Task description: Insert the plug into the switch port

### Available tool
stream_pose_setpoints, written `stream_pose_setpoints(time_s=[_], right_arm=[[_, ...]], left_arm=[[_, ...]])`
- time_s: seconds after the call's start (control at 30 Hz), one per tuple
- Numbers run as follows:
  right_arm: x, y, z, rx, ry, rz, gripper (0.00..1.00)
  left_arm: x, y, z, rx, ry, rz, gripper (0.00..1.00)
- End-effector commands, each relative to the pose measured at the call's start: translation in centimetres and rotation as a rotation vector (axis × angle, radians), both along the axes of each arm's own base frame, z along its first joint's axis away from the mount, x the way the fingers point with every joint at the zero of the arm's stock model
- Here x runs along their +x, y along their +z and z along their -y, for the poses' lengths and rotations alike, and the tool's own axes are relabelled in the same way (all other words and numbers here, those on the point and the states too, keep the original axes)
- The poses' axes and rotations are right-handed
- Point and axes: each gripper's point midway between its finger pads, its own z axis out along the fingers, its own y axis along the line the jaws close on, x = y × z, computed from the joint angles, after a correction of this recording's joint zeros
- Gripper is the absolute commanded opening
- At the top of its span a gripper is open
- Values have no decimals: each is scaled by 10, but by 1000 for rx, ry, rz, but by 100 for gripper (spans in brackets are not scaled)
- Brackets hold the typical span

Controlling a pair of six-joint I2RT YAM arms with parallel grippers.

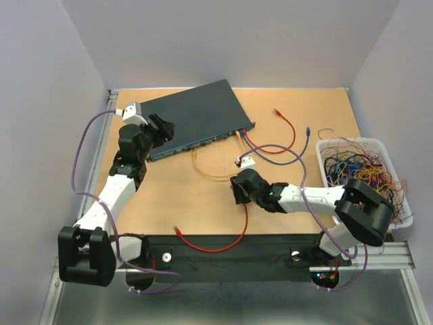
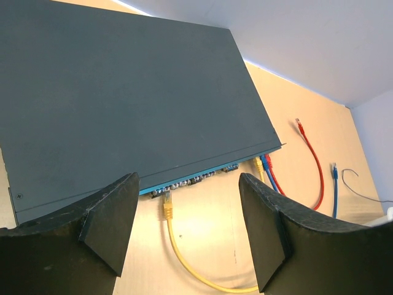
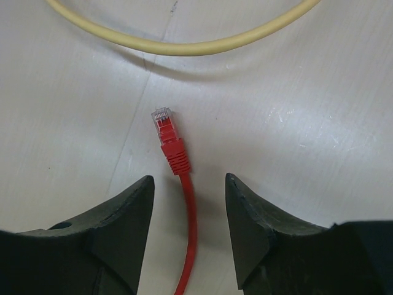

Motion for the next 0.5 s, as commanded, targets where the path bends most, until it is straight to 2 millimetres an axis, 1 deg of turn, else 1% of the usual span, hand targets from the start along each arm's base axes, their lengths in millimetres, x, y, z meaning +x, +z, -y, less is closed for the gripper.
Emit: stream_pose_setpoints(time_s=[0.0, 0.2, 0.33, 0.43, 0.47], right_arm=[[14, 11, -13, -2, 0, 51, 55], [15, 2, -17, -7, 5, 38, 53], [14, -5, -18, -16, 11, 28, 45], [14, -9, -19, -20, 18, 24, 34], [14, -9, -21, -15, 21, 23, 26]], left_arm=[[0, 9, 0, 15, -5, 50, 77], [1, 7, 0, 20, -4, 48, 77], [0, 7, -1, 22, -3, 47, 77], [1, 7, 0, 23, -5, 49, 77], [1, 7, 0, 21, -6, 48, 77]])
